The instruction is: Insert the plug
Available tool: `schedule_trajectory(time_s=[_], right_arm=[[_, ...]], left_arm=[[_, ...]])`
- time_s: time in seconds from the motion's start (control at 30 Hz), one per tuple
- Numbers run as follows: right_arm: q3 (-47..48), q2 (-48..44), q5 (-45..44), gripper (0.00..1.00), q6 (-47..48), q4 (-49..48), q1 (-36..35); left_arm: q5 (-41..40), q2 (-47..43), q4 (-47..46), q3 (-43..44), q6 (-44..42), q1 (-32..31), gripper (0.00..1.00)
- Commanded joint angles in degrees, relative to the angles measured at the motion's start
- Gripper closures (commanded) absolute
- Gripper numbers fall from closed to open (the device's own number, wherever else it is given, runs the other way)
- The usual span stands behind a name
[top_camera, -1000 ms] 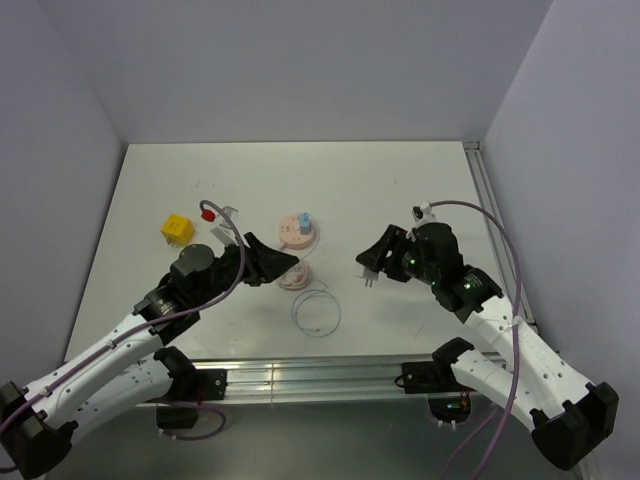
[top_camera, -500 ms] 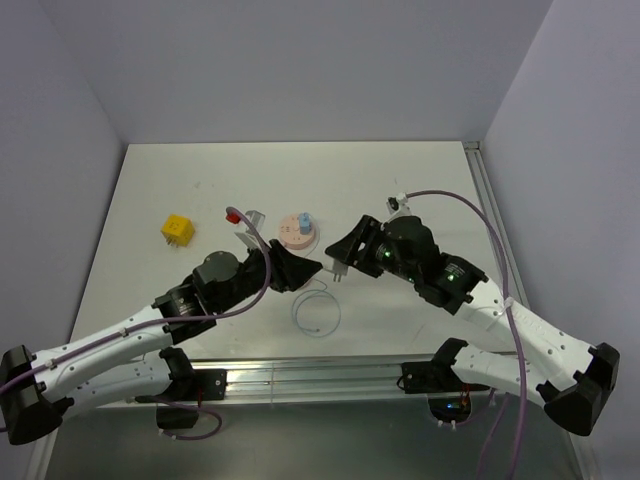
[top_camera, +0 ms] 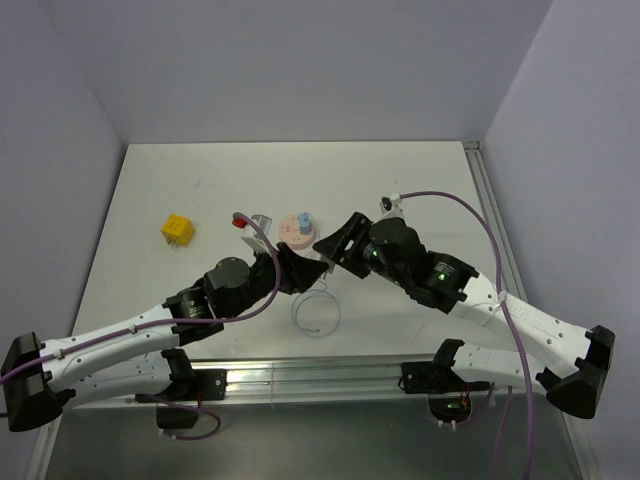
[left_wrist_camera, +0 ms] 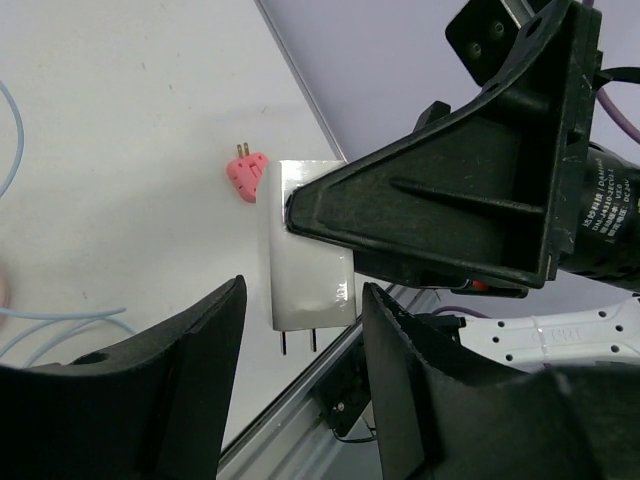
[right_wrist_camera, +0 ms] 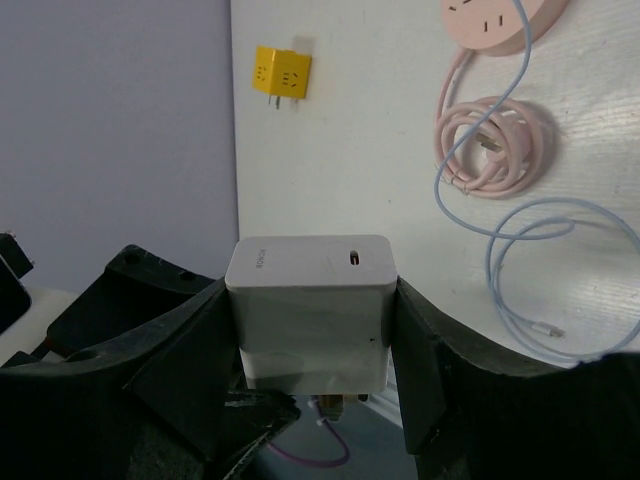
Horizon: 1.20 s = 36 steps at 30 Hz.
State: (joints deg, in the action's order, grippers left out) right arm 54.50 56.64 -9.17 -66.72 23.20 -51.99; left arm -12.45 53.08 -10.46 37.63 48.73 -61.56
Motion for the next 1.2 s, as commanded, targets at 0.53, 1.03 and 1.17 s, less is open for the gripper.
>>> schedule_trajectory(time_s=[0.53,1.03,1.17], right_arm=[[6.93,2.06,5.39,0.28,11.25,-2.04,-2.33],[18.71,6.81,18.03,0.19,28.04,11.16,2.24],[20.12,9.09,22.61,0.19,27.96,10.90,3.03]], left_arm=[[-6.80,-0.95,2.46,2.02,-1.18,-1.37,1.00],[0.39,-18.87,-2.45,-9.66,-17.17,-1.37,1.00],[0.84,-21.61,-0.88,-10.47,-18.84,-1.37,1.00]])
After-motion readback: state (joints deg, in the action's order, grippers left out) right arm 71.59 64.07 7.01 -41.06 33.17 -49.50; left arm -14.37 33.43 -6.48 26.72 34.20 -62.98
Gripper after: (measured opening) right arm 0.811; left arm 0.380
